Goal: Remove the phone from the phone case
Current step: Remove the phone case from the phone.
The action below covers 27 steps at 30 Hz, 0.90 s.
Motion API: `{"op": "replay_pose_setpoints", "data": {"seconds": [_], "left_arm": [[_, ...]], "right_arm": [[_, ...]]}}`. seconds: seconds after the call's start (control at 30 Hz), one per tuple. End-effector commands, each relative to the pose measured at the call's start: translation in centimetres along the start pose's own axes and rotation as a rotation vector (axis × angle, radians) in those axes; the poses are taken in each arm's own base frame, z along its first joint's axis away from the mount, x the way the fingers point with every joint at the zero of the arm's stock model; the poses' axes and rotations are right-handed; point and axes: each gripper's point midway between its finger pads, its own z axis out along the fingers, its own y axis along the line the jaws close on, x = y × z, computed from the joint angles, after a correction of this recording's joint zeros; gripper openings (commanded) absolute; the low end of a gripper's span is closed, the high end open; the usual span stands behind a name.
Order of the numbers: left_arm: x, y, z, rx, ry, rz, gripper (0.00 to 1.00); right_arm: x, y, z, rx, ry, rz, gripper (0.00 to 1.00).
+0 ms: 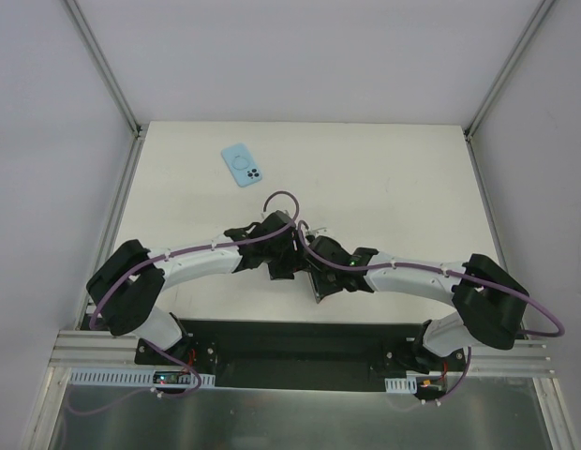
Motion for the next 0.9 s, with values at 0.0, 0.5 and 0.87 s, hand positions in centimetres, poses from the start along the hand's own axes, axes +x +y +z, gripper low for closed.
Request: {"op": "replay_pose_setpoints", "data": {"seconds": [0.0, 0.5, 0.87], "left_arm": [[6.6, 2.6, 0.1, -0.051, 0.273, 0.012, 0.61], [5.6, 4.9, 1.5, -0.133, 0.184, -0.016, 0.59], [5.2, 4.0, 1.2, -0.106, 0.171, 0.007, 0.61]], "right_arm": [[-1.2, 2.0, -0.3, -0.058, -0.039, -0.046, 0.01], [-0.9, 3.9, 0.3, -0.088, -0.028, -0.021, 0.01], [-0.7, 4.6, 0.2, -0.128, -0.049, -0.030, 0.01]]}}
